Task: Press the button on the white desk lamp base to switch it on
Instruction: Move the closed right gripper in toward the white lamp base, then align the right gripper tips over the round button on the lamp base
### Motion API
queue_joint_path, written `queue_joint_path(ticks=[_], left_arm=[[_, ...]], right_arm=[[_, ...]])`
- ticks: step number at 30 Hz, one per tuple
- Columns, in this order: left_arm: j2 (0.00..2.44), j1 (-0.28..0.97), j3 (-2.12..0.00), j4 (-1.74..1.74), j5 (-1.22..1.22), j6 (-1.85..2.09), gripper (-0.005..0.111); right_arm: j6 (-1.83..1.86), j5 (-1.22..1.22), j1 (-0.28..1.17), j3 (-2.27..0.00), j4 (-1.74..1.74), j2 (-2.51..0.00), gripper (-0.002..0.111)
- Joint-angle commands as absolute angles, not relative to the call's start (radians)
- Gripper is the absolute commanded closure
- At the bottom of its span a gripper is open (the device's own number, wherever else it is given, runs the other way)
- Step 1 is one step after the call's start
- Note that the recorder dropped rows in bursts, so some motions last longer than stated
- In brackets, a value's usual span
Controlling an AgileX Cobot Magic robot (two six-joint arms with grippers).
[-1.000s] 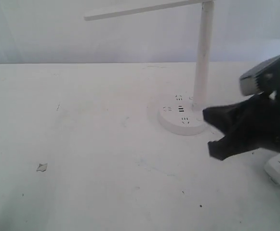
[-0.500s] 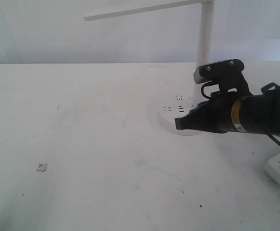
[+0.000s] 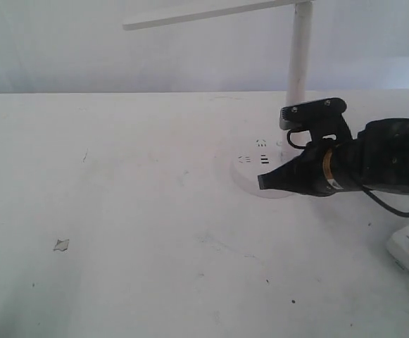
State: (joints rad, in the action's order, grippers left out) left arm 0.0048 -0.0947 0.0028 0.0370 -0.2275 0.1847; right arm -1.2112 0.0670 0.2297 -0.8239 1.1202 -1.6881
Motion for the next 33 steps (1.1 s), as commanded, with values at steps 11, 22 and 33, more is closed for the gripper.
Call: queue_joint_path(ticks=[11, 22, 33], left_arm=[[0.000, -0.097, 0.000, 0.042, -0.226, 0.184, 0.106], [0.000, -0.097, 0.000, 0.042, -0.226, 0.184, 0.106], [0.000, -0.097, 0.000, 0.042, -0.226, 0.184, 0.106]], right_arm=[[-1.216, 0.140, 0.230, -0.909, 1.119, -1.785, 0.108], [-1.227, 0.146, 0.219, -0.946, 1.149, -1.789, 0.108], [-1.227, 0.127, 0.219, -0.963, 1.125, -1.861, 0.108]])
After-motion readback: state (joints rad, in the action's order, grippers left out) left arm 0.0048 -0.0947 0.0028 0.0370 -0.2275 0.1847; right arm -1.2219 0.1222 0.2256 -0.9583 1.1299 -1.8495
